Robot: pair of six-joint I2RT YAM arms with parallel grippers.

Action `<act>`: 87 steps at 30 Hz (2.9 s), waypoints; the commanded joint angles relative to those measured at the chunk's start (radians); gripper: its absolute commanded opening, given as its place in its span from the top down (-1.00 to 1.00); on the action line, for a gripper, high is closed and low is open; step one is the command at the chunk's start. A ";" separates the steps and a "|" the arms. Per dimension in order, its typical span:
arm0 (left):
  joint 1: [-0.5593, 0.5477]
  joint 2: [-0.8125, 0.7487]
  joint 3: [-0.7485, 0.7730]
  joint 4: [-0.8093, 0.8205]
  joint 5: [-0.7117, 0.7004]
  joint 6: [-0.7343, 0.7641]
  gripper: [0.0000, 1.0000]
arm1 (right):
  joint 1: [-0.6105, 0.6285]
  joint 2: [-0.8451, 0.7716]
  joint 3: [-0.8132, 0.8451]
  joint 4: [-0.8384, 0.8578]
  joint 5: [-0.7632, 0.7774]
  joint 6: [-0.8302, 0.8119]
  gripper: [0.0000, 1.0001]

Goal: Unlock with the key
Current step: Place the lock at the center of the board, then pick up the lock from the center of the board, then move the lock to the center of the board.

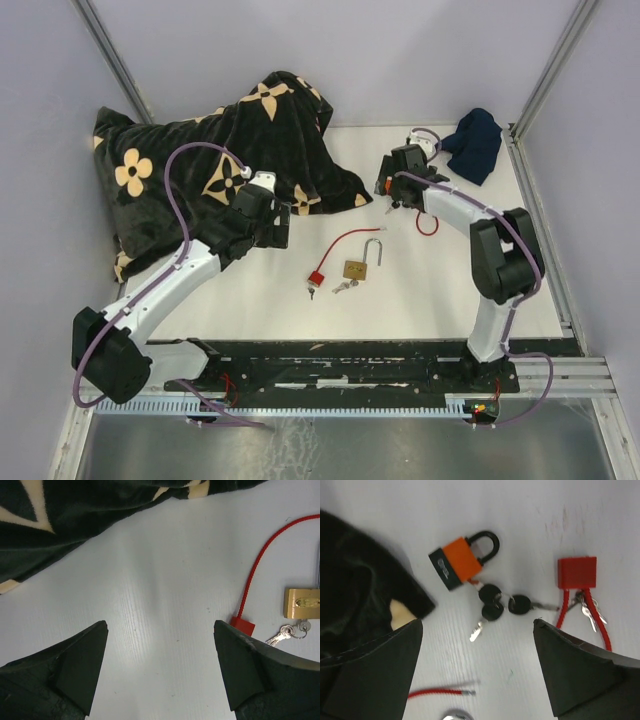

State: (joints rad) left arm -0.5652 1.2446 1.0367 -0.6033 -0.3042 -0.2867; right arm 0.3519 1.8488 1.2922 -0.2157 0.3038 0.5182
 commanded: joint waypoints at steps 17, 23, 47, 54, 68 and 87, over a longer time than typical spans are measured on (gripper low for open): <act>0.011 -0.008 -0.009 0.082 0.034 0.020 -0.84 | 0.011 0.486 0.571 -0.251 0.223 0.263 -0.75; 0.011 -0.020 -0.010 0.082 0.039 0.021 -0.83 | 0.017 0.441 0.468 -0.231 0.167 0.234 -0.50; 0.011 -0.100 -0.018 0.080 0.044 0.018 -0.81 | 0.016 -0.111 -0.062 -0.139 -0.141 -0.250 0.45; 0.011 -0.103 -0.019 0.082 0.052 0.018 -0.81 | 0.019 -0.239 -0.305 -0.144 -0.258 -0.237 0.55; 0.011 -0.094 -0.021 0.083 0.052 0.018 -0.81 | 0.233 -0.171 -0.418 -0.078 -0.287 -0.138 0.58; 0.011 -0.093 -0.021 0.073 0.006 0.020 -0.81 | 0.364 -0.046 -0.153 -0.188 -0.254 -0.235 0.64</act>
State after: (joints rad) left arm -0.5575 1.1687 1.0122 -0.5659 -0.2657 -0.2871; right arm 0.7479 1.8332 1.1217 -0.3202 0.0277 0.3653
